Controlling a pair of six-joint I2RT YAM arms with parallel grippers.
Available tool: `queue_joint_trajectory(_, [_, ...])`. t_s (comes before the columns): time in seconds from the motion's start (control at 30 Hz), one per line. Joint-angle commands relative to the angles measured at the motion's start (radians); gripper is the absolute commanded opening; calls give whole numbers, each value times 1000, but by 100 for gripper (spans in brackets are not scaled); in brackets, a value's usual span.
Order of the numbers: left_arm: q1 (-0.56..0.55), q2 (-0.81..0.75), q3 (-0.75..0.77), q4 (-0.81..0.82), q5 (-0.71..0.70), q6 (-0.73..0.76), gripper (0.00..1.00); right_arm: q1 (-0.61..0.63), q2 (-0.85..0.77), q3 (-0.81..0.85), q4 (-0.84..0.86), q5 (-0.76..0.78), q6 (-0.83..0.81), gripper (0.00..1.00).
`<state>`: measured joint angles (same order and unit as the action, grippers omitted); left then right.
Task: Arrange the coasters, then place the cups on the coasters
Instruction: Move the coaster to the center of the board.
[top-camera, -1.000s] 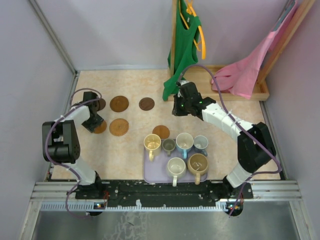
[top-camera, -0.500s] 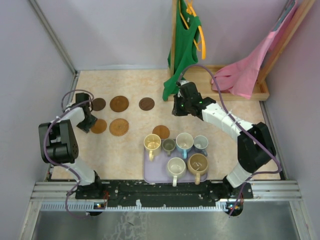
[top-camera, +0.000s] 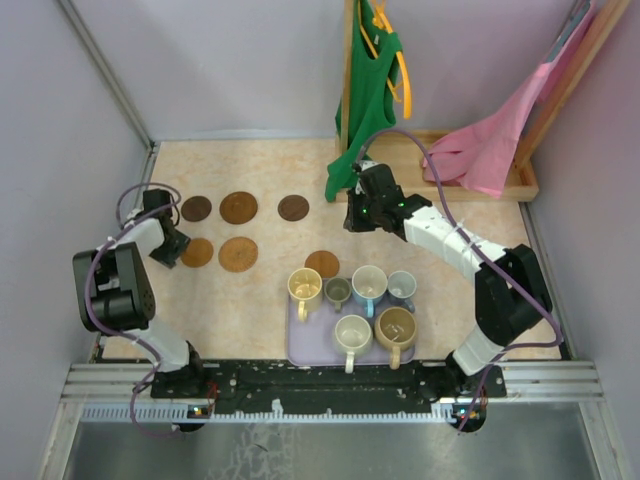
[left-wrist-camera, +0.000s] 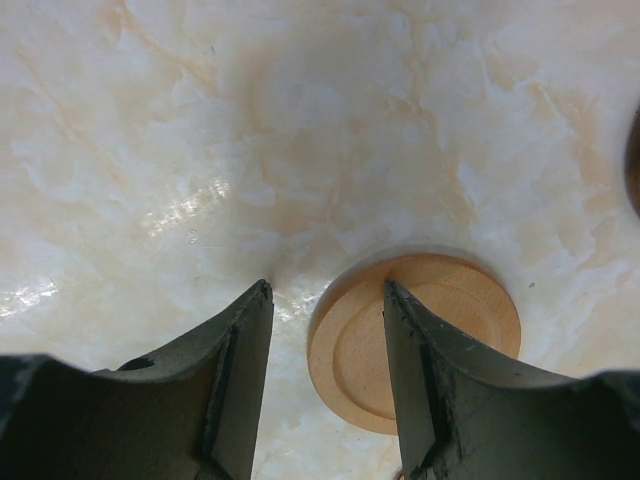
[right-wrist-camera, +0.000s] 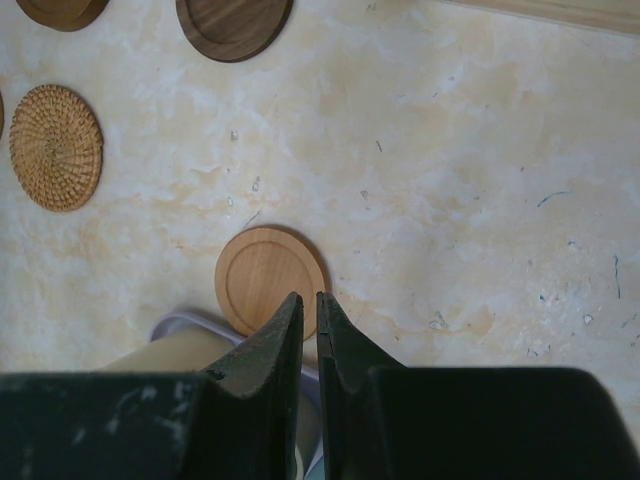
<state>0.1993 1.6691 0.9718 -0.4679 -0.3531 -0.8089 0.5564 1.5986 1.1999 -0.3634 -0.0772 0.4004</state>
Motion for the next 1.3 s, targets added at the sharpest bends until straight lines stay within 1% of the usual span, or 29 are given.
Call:
queue_joint_trajectory(0.0, [47, 18, -66, -91, -57, 51, 54, 5, 9, 33, 43, -11, -9, 12])
queue_joint_trajectory(0.2, [59, 15, -64, -111, -68, 55, 54, 5, 16, 38, 49, -16, -5, 12])
queue_joint_trajectory(0.57, [66, 2, -34, -116, -44, 67, 53, 5, 26, 48, 53, -24, 0, 12])
queue_joint_trajectory(0.73, [60, -61, -17, -103, -13, 62, 53, 5, 34, 58, 49, -25, 0, 12])
queue_joint_trajectory(0.9, [32, -85, 39, -112, 3, 74, 54, 6, 42, 65, 46, -25, 0, 12])
queue_joint_trajectory(1.0, [-22, -105, 69, -110, -6, 90, 53, 8, 42, 64, 42, -20, -1, 12])
queue_joint_trajectory(1.17, [-179, -127, 125, -88, -52, 142, 53, 10, 33, 57, 38, -6, 0, 12])
queue_joint_trajectory(1.27, [-253, -106, 167, -91, -43, 145, 53, 10, 26, 50, 32, -3, 5, 12])
